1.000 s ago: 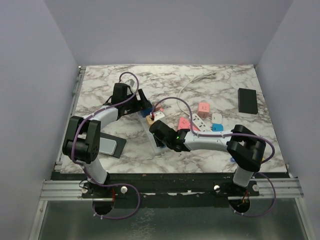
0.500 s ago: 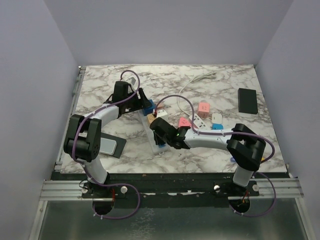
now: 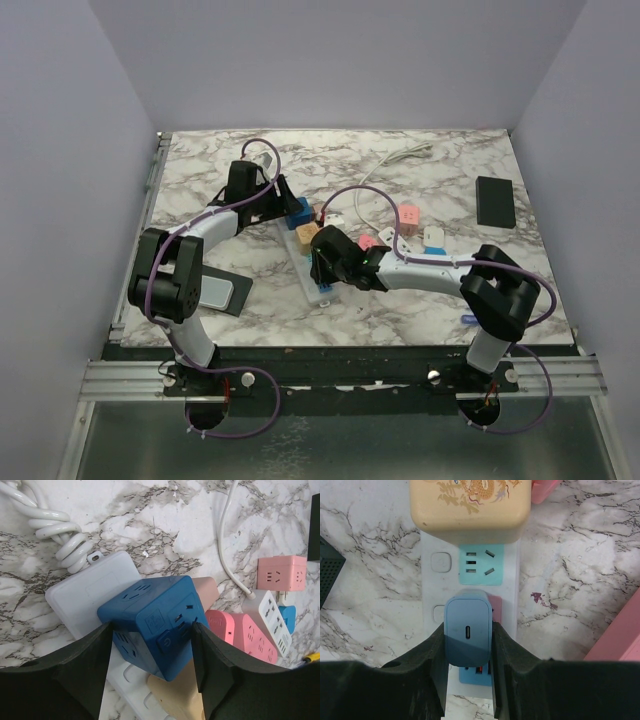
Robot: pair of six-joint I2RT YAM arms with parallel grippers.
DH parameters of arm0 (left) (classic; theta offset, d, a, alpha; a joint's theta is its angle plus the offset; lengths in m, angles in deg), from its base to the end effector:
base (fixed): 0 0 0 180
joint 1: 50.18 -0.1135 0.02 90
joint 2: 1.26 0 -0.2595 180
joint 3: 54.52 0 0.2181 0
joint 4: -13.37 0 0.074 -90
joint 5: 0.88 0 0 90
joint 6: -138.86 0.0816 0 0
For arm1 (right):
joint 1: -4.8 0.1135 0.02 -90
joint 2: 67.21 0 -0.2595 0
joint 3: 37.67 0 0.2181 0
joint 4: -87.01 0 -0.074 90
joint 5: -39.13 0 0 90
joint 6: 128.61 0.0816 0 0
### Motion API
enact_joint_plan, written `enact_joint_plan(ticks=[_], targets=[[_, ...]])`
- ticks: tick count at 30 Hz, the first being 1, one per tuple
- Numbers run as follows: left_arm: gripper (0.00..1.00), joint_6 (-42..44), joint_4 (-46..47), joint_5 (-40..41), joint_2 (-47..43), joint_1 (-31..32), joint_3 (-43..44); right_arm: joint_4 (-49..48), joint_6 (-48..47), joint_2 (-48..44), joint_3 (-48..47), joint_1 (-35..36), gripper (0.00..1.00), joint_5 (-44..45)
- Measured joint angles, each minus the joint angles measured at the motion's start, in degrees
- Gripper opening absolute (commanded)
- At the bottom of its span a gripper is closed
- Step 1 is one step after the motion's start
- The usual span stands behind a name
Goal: Pull the plug off the socket
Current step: Remove the plug from the socket.
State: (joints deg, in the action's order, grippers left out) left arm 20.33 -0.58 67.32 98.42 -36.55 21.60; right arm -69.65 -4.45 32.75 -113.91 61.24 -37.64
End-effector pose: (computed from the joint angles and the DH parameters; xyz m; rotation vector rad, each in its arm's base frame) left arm 0.3644 -0.1196 0.1909 -0.0813 2.2966 -0.8168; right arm 0.2196 0.2972 0.1690 -0.3586 2.3913 0.4782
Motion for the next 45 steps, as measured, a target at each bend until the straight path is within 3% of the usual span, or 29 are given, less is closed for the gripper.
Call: enact_joint_plan(ticks=[12, 27, 36, 45], targets=[[0.53, 0.2, 0.0, 0.0, 0.0, 0.0, 0.2, 0.2, -0.7, 0.1, -0.2, 0.5, 0.0, 1.6], [0.53, 0.5, 0.3, 0.0, 0.5, 0.0, 0.6, 8.9, -2.2, 5.9, -8.8, 6.0, 0.0, 14.8], [0.5, 0.5, 0.5, -0.1, 0.7, 0.2, 0.9, 8.6, -1.6, 5.7, -8.8, 5.4, 0.0, 13.1], [0.5, 0.5, 1.4, 0.1, 1.2, 0.5, 1.2, 5.7, 0.5, 2.9, -5.1, 0.0, 0.0, 2.4]])
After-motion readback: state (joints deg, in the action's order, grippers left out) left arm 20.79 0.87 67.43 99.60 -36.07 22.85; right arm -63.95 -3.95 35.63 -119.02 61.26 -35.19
